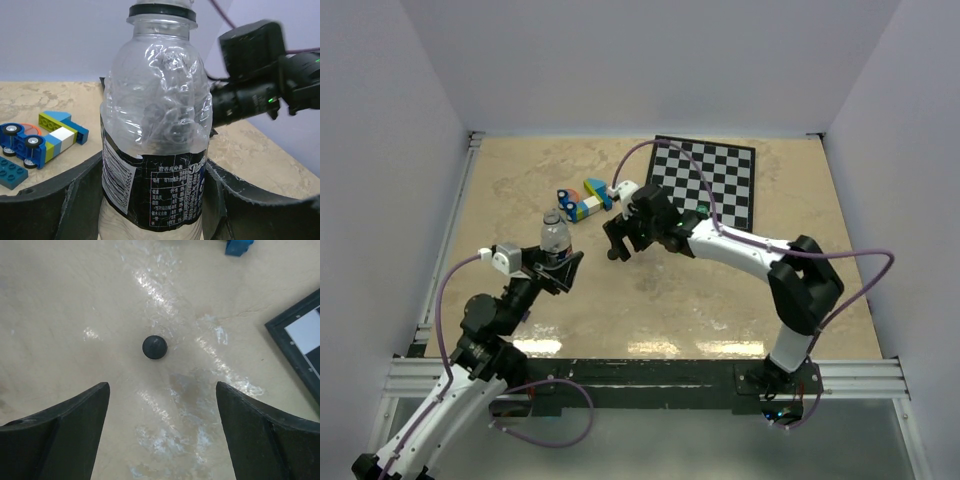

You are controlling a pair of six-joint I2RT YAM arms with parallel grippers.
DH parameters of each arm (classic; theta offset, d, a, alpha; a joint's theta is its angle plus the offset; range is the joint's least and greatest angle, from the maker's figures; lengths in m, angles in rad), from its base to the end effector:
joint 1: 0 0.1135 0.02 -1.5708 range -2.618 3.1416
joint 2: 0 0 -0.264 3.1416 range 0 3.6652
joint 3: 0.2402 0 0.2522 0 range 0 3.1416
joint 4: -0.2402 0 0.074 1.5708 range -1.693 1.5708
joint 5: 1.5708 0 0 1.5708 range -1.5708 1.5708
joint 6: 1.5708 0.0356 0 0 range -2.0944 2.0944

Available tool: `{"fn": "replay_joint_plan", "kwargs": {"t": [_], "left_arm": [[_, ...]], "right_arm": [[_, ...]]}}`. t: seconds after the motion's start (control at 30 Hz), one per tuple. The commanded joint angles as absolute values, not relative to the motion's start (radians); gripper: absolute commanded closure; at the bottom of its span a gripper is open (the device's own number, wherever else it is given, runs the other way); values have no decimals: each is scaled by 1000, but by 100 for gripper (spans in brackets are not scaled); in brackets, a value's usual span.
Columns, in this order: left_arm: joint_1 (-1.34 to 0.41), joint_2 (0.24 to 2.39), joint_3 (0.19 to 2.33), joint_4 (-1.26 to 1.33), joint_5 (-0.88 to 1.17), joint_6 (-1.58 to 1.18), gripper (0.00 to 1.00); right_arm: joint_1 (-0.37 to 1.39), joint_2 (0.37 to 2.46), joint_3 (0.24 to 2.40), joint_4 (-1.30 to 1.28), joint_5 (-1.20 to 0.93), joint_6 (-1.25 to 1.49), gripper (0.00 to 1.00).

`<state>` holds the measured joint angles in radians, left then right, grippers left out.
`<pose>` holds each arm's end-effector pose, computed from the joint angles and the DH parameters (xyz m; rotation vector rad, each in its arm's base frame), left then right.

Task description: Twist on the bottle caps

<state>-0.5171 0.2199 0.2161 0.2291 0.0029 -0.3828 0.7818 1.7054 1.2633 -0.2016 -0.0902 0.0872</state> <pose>0.0994 -0.0566 0.2546 0.0955 1.3827 -0.7584 0.2745 0.2771 0.2588 -0.8218 2.1198 0.5713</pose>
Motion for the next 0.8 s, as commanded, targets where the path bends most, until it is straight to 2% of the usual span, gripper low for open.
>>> {"fn": "replay_joint_plan", "kwargs": {"t": [0.0,0.37,0.77], "left_arm": [[-511,170,290,186,90,-342,100],[-509,160,428,65,176,-245,100],[-509,149,462,3,169,-224,100]], "right_arm": [[836,1793,1279,-121,50,57,11],[908,2012,1367,-72,179,78,25],[910,2088,1419,-75,163,90,50]]}}
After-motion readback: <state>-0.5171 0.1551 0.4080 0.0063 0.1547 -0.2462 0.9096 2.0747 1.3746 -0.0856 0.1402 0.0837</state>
